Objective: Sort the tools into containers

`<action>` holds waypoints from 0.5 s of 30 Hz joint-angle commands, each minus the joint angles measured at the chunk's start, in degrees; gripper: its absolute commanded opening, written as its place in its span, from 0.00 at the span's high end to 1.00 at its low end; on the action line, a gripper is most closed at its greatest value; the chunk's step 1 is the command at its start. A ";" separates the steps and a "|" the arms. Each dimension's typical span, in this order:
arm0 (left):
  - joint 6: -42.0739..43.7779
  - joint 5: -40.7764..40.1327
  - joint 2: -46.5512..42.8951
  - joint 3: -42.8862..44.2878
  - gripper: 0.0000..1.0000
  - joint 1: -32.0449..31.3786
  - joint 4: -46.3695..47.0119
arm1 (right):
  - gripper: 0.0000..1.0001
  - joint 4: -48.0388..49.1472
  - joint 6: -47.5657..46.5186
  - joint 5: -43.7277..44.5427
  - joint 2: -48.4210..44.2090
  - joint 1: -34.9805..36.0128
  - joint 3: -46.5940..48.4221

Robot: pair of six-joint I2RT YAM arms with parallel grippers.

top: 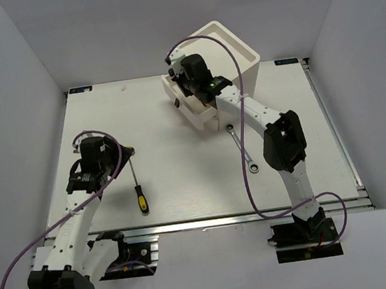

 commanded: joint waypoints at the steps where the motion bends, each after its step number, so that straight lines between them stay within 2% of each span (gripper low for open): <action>1: -0.24 3.98 0.84 -0.79 0.32 0.33 4.18 | 0.66 -0.11 -1.18 -2.80 0.03 -0.12 0.91; 4: -0.24 6.45 2.15 -0.79 0.38 0.33 6.56 | 0.63 -0.72 -0.91 -3.85 -0.41 -0.29 1.09; 8: -0.24 10.41 4.26 -1.14 0.59 0.33 10.77 | 0.62 -1.95 -0.21 -7.36 -1.73 -0.73 1.79; 13: -0.42 15.07 8.57 -0.18 0.66 -0.02 17.01 | 0.62 -3.35 0.76 -10.09 -4.19 -1.08 2.67; 15: -0.24 15.34 11.29 0.44 0.70 -0.98 19.73 | 0.61 -5.19 -0.11 -17.70 -5.68 -1.61 5.29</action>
